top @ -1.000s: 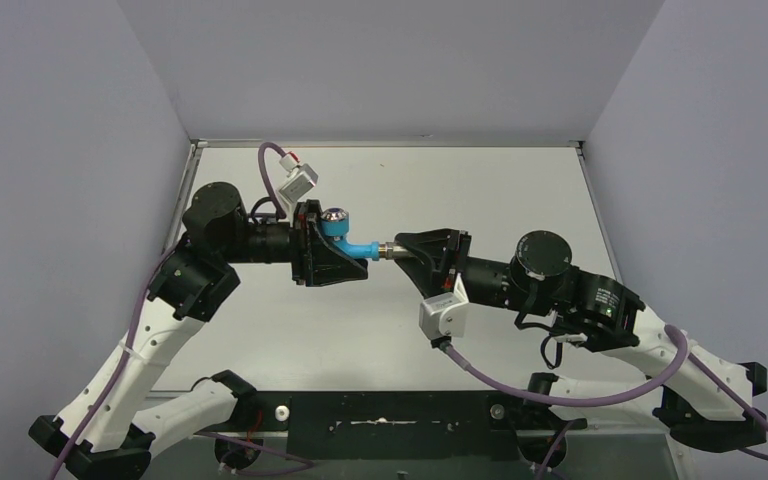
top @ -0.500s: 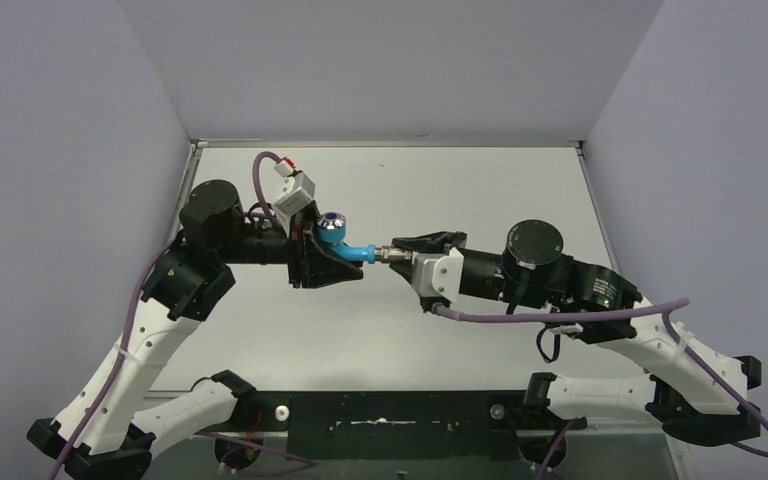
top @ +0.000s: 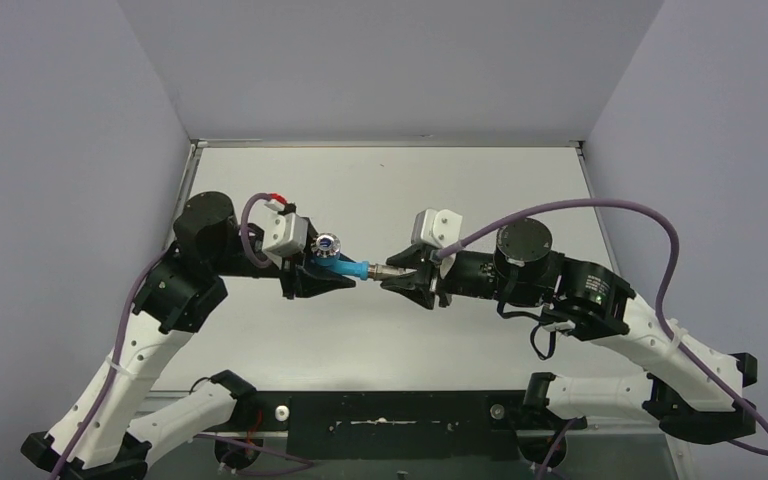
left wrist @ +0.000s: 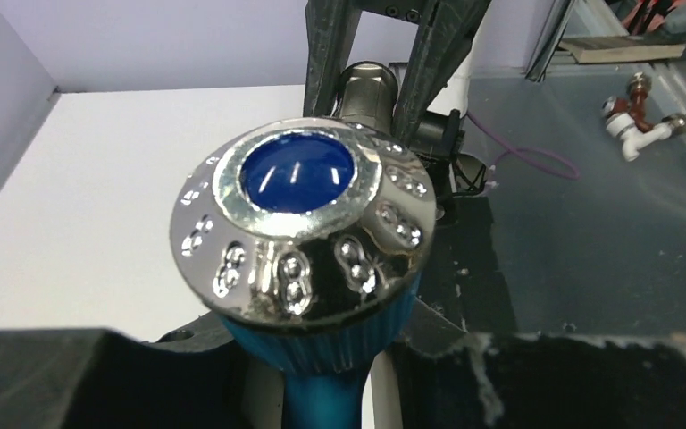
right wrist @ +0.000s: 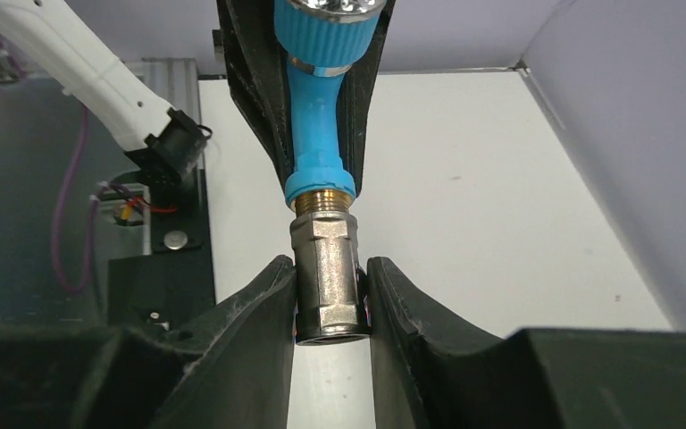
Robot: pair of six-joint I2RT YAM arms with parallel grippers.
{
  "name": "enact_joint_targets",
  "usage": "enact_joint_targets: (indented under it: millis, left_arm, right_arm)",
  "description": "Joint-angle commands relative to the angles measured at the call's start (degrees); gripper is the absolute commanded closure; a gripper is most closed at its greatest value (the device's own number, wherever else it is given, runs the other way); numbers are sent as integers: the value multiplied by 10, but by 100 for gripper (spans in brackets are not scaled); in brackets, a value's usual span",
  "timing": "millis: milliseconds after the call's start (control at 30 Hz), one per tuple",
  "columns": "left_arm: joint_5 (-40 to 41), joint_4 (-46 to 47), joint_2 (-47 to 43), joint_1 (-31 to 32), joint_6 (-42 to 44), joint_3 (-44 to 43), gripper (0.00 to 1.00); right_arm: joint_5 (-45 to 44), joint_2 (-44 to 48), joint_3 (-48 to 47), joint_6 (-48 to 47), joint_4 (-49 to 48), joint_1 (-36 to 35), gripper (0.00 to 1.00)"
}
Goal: Install the water faucets
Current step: Screw the water faucet onto the adaptor.
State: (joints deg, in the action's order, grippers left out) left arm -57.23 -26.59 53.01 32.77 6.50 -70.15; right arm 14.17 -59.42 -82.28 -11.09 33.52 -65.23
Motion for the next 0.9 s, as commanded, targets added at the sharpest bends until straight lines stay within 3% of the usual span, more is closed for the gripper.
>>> enact_joint_targets:
  millis: [0,200,600,700,867]
  left_arm:
    - [-26,86,-27,6,104,13,100]
    - [-17,115,-33,6,134,17,100]
    - [32,86,-35,6,179,12,100]
    - [37,82,-35,6,185,15,100]
    - [41,100,-38,6,172,24,100]
  right_arm:
    - [36,-11,-14,183,-88,21,100]
    - [154,-11,15,385,-149,109,100]
    - [251,-3,129,752,-309,205,100]
    - [245,3,135,778,-308,219,98]
    - [242,15,133,762,-302,236,77]
